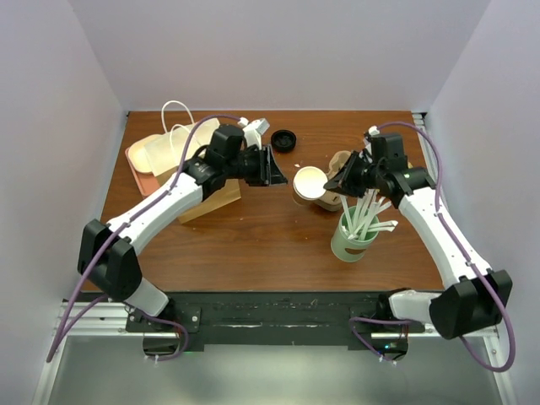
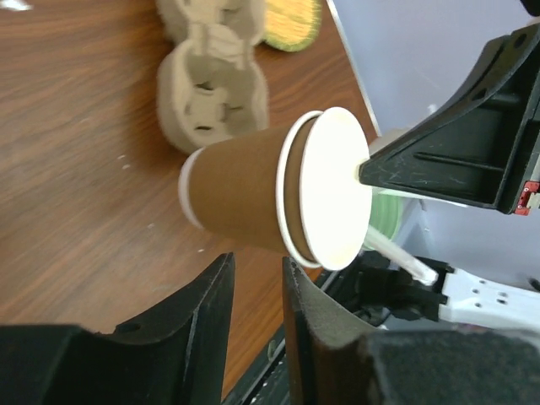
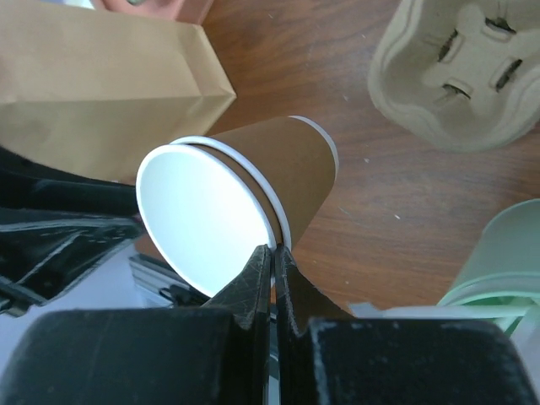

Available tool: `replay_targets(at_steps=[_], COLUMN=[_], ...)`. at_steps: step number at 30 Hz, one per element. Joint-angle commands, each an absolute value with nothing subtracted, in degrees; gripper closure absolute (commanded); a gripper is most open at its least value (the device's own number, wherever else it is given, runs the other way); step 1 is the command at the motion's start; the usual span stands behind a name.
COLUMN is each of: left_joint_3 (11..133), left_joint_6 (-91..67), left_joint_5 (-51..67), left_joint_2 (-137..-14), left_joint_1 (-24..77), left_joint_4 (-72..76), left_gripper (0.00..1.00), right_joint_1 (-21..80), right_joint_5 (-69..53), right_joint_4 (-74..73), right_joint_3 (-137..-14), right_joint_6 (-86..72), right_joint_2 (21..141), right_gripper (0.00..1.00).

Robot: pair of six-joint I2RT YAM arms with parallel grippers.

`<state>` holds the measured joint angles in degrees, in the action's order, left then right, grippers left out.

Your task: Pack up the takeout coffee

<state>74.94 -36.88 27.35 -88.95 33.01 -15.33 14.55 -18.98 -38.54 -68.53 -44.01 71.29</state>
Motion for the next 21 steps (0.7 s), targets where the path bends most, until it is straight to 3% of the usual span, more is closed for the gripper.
replay_targets(at_steps=[1, 6, 15, 21], left_joint_3=[75.1, 73.7, 65.8, 66.3], left_joint_6=[-31.5, -20.3, 4.1, 12.8], left_joint_5=[15.4, 14.7, 28.6, 28.6], left_joint_2=[-82.4, -78.8, -75.0, -77.3], left_joint_1=[32.9, 33.2, 37.6, 44.0], left_joint_4=[-22.6, -22.2, -14.3, -15.6], left_gripper=[0.63, 0.53, 0.58, 0.55], right_joint_1=[15.4, 18.0, 24.7, 27.5], right_joint_5=[-17.5, -16.4, -14.2, -14.0], right_joint_4=[-41.0, -41.1, -43.7, -44.5], right_joint_3=[-70.6, -71.4, -79.5, -82.4], right_joint_6=[-40.3, -40.4, -40.5, -41.0], right_joint_2=[73.2, 75.5, 84.3, 87.3], right_gripper=[1.00, 1.00, 1.00, 1.00])
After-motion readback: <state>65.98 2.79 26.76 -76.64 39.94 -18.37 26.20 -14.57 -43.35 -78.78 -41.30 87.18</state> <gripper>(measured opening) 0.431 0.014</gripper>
